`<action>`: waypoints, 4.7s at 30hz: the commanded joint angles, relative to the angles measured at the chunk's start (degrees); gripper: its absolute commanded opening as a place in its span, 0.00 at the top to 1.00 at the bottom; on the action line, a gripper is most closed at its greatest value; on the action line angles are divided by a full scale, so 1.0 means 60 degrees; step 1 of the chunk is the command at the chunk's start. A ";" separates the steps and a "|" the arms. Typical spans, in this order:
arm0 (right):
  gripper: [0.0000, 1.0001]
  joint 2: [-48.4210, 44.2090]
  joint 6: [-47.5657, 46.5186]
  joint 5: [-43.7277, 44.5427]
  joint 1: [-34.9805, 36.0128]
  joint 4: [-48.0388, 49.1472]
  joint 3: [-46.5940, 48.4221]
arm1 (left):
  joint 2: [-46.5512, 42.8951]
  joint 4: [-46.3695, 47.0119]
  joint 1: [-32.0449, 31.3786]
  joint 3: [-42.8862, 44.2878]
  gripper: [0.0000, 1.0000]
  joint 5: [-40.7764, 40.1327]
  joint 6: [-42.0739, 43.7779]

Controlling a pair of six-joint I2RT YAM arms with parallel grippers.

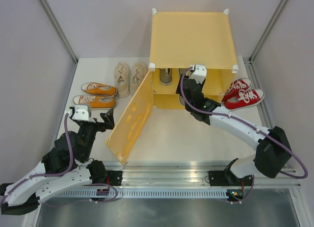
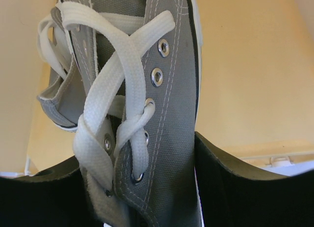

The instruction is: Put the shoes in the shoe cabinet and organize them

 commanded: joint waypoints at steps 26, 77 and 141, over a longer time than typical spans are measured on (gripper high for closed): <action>0.20 0.0638 -0.0071 0.0684 -0.0222 0.1637 0.0247 | -0.0196 0.0211 0.0039 0.0074 0.00 0.0210 0.0160; 0.03 -0.1340 0.0558 -0.0095 0.0803 0.0407 -0.1554 | -0.0152 0.0152 0.0039 0.0074 0.00 0.0195 0.0131; 0.98 0.1736 -0.2121 0.0787 -0.0192 0.5296 -0.0763 | -0.0196 0.0108 0.0039 0.0118 0.00 0.0649 -0.0001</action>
